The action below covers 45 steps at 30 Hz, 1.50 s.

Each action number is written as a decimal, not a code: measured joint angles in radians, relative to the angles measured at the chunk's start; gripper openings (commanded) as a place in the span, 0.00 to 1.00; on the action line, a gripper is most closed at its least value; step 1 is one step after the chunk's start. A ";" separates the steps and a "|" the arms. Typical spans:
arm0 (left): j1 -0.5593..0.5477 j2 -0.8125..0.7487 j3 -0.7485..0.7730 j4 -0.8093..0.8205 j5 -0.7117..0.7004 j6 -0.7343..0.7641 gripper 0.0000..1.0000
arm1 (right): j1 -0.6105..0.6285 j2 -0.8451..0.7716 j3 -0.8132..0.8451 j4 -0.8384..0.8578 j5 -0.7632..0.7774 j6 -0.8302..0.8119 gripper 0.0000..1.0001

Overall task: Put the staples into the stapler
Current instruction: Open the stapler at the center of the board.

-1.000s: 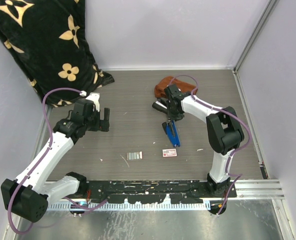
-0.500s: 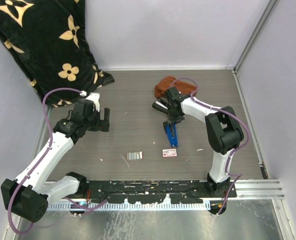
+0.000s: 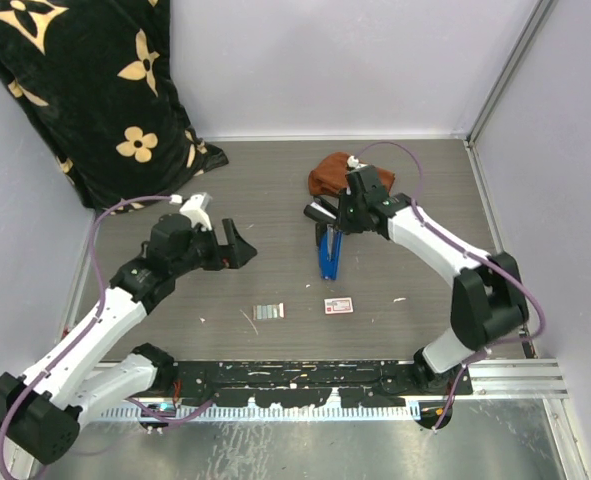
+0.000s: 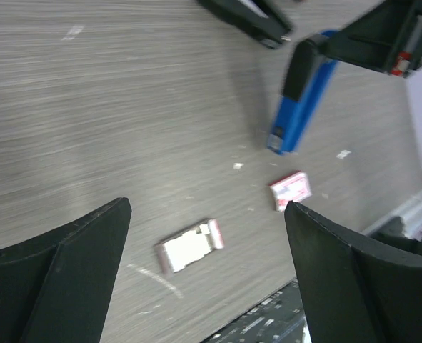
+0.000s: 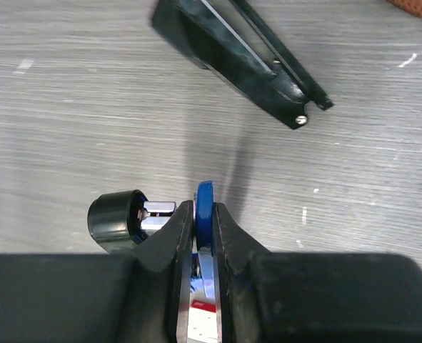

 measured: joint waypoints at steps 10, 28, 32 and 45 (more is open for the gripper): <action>-0.265 0.232 0.012 0.283 0.067 -0.063 0.93 | 0.000 -0.232 -0.304 0.332 -0.219 0.146 0.01; -0.267 0.558 0.187 0.427 0.224 0.252 0.67 | 0.002 -0.319 -0.448 0.517 -0.367 0.181 0.01; -0.269 0.580 0.215 0.411 0.233 0.303 0.53 | 0.002 -0.323 -0.452 0.518 -0.377 0.182 0.01; -0.289 0.613 0.268 0.340 0.246 0.424 0.00 | 0.005 -0.323 -0.461 0.505 -0.360 0.191 0.01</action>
